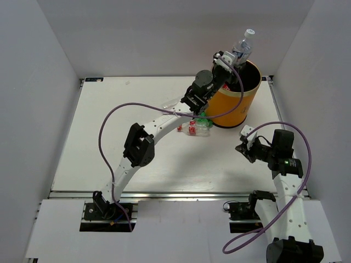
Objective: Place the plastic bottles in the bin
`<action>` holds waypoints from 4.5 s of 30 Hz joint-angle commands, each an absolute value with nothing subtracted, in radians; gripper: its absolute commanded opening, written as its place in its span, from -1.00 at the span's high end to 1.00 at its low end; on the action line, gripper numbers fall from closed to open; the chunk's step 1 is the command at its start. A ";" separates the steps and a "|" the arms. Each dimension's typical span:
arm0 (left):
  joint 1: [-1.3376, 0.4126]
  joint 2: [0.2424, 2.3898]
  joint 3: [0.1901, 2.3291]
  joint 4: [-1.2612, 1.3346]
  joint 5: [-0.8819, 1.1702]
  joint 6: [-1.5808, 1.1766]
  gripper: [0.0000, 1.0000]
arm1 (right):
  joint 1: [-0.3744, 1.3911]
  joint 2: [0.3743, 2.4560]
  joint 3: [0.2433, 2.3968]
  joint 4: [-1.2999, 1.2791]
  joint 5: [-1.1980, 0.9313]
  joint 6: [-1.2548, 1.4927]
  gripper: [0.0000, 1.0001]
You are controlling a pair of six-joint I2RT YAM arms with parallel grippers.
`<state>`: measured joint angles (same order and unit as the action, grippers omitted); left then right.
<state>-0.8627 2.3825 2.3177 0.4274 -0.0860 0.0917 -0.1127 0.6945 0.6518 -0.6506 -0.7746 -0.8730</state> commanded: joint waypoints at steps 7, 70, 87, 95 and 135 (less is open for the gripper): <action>-0.834 2.451 2.402 0.290 -0.109 0.041 -1.00 | -0.140 0.696 0.658 -0.673 -0.831 -0.908 -0.24; -0.833 0.747 0.739 -0.350 -0.365 0.044 -1.00 | 0.578 2.052 1.434 -0.508 -0.100 -1.140 -0.51; -0.815 0.871 0.793 -0.350 -0.480 0.035 -1.00 | 0.594 1.515 1.410 -0.904 -0.621 -1.145 0.94; -0.805 1.126 0.926 -0.330 -0.512 0.044 -1.00 | 0.554 1.244 1.399 -0.335 -0.188 -0.667 0.94; -0.503 2.318 2.052 -0.561 0.001 0.247 -1.00 | 0.032 1.026 1.187 -0.455 -0.601 -0.623 -0.81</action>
